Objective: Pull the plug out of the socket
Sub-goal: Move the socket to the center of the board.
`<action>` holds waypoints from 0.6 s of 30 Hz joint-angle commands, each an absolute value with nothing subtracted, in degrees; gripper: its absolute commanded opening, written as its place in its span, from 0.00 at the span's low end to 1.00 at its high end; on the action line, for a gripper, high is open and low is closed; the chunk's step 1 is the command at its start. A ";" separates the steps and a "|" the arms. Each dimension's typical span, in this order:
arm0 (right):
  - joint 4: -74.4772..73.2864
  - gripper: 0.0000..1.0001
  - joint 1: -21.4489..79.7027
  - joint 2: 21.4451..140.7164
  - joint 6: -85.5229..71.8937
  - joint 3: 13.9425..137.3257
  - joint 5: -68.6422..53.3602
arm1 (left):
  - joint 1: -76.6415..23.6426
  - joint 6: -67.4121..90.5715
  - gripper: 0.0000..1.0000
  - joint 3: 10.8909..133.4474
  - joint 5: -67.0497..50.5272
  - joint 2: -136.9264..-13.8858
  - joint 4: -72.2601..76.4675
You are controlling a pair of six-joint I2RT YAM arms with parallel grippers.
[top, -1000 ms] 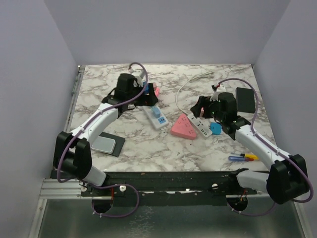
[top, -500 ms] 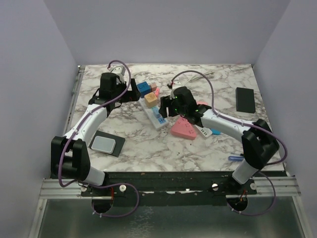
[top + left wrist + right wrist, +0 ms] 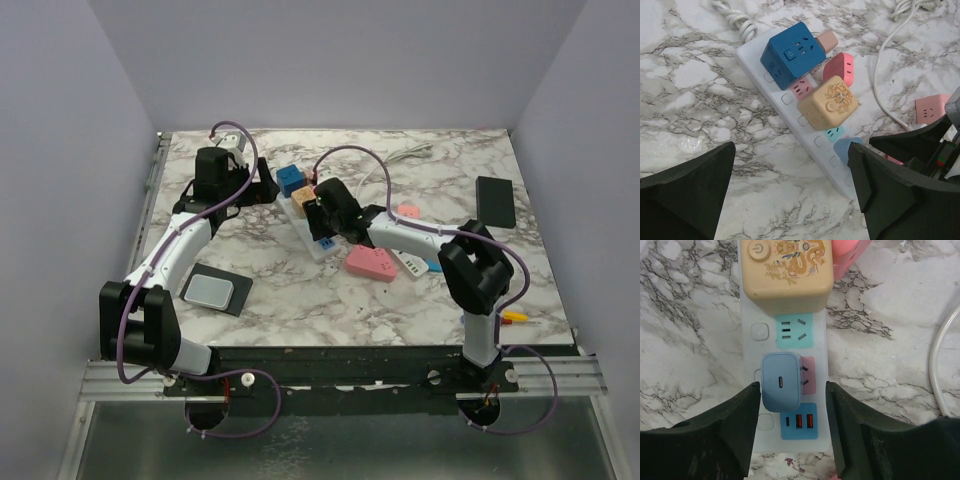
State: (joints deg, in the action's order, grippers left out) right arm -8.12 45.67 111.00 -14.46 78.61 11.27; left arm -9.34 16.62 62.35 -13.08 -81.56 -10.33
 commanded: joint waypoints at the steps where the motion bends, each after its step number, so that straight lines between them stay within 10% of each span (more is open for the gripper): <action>1: -10.01 0.59 47.21 113.34 -12.52 81.17 13.31 | -9.19 16.09 0.99 61.43 -14.72 -80.48 -9.66; 9: -11.04 0.50 48.05 117.21 -12.22 82.73 17.75 | -9.15 16.18 0.99 61.22 -14.94 -81.32 -9.66; 18: -5.96 0.01 49.29 111.90 -11.94 75.50 14.68 | -9.14 16.65 0.99 60.92 -15.29 -83.42 -9.57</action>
